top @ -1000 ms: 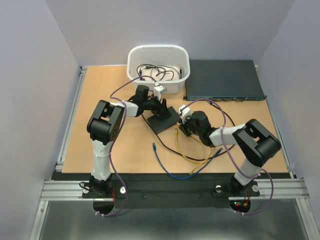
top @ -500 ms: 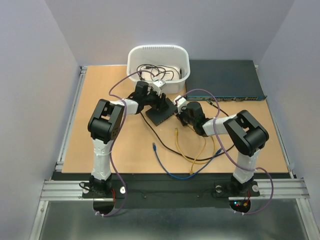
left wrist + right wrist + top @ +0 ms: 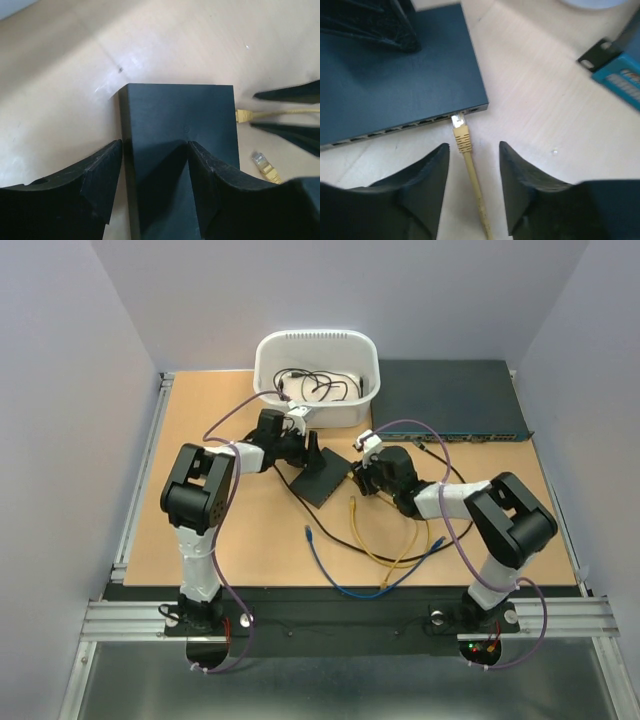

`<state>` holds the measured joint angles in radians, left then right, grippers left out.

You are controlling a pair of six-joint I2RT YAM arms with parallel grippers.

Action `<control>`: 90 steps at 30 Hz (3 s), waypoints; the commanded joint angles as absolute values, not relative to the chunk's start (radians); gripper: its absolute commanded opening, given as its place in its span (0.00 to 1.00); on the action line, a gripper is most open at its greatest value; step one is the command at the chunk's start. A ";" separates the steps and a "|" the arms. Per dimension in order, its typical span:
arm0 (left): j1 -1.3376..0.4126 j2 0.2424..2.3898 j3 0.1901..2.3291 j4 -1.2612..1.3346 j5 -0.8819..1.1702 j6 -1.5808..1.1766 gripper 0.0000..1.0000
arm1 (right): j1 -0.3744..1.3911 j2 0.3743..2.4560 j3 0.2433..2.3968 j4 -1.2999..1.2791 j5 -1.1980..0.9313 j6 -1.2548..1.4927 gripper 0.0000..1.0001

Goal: Insert the plug into the switch port

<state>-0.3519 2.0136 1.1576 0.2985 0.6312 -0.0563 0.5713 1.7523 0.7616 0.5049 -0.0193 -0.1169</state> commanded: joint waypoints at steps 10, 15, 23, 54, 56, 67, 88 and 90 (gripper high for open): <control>-0.319 1.873 1.071 0.230 0.270 -0.219 0.65 | 0.667 1.441 0.787 0.255 0.117 0.081 0.57; -0.316 1.815 1.014 0.273 0.200 -0.219 0.65 | 0.733 1.413 0.707 0.201 0.209 0.202 0.52; -0.307 1.753 0.970 0.298 0.150 -0.236 0.64 | 0.795 1.500 0.704 0.144 0.270 0.268 0.49; -0.293 1.732 0.950 0.305 0.112 -0.245 0.63 | 0.831 1.590 0.758 0.120 0.284 0.446 0.50; -0.291 1.741 0.953 0.302 0.115 -0.244 0.63 | 0.841 1.604 0.752 0.138 0.269 0.457 0.49; -0.290 1.747 0.959 0.302 0.110 -0.245 0.63 | 0.845 1.497 0.718 0.156 0.318 0.491 0.52; -0.290 1.689 0.950 0.264 0.045 -0.249 0.62 | 0.865 1.618 0.696 0.195 0.193 0.551 0.34; -0.290 1.655 0.953 0.241 0.025 -0.256 0.62 | 0.867 1.624 0.690 0.199 0.190 0.555 0.19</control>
<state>-0.2928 1.7596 0.9577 0.2611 0.0845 -0.2455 0.8497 1.6085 0.7055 0.1642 0.2054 0.5339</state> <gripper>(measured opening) 0.625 0.290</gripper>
